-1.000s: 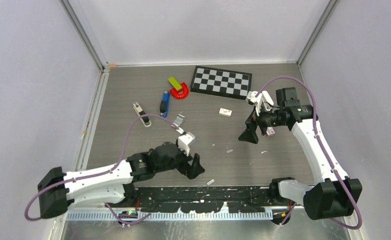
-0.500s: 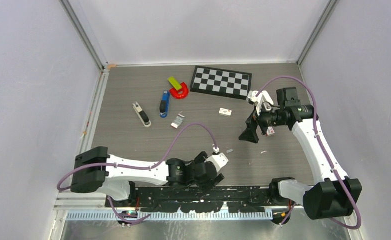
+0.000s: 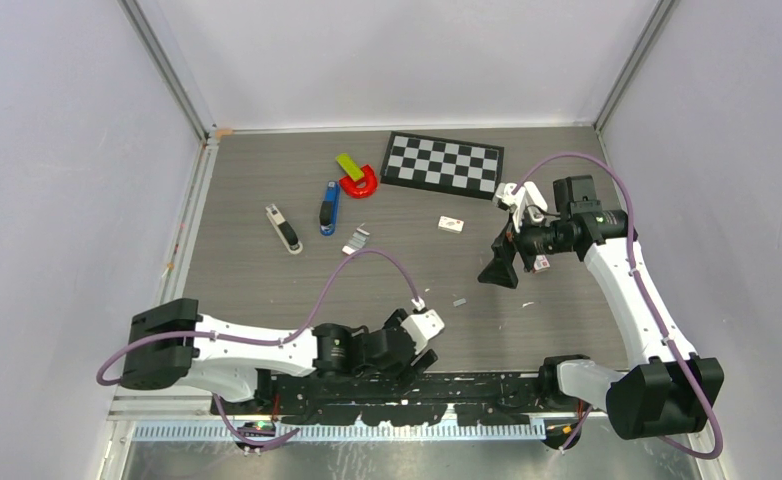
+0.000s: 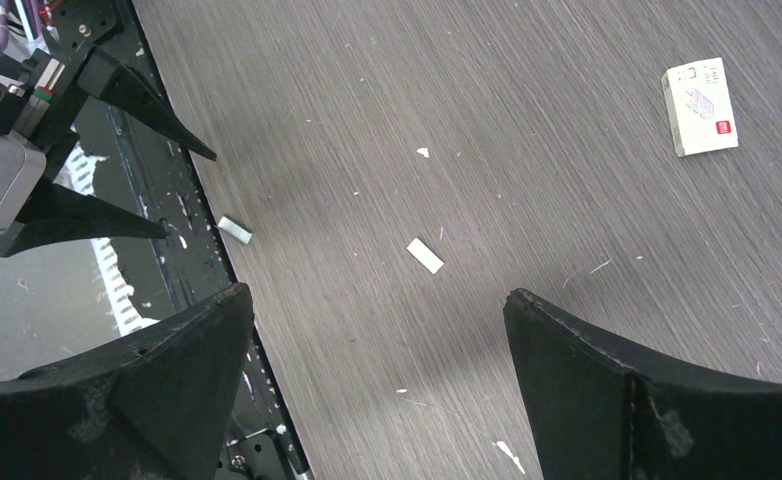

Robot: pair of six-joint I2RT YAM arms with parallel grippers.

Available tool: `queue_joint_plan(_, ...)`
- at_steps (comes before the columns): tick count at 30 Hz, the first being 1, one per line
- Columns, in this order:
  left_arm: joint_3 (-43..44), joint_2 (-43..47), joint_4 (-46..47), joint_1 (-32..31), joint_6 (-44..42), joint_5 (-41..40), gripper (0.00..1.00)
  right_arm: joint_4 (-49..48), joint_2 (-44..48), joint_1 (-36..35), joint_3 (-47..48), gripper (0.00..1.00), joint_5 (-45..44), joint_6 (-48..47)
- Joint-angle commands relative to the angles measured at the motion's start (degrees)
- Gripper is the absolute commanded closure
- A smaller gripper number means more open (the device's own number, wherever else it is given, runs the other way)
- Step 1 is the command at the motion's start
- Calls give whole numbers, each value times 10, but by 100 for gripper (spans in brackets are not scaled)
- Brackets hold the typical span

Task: Unload the staples from the stapler
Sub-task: Pick up the staple from the center of the board.

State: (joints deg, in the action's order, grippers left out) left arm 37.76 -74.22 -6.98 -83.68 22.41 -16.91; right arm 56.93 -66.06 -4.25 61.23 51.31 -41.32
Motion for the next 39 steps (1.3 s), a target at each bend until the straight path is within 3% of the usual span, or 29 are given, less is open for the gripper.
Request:
queue_joint_plan(1,5,-13,44,-3,14,3,32,3,2,3,18,0,17,-5)
queue_joint_plan(16,90,-139,-5,-7,29,-10,49,9,-3,4,20,0,20,-8)
queue_joint_plan(19,96,-151,-7,-7,29,-4,56,11,-5,4,20,0,20,-9)
queue_joint_plan(33,105,-170,-38,-7,39,2,59,16,-9,4,22,0,23,-11)
queue_joint_plan(39,107,-178,-39,-7,38,9,69,15,-10,4,22,1,23,-11)
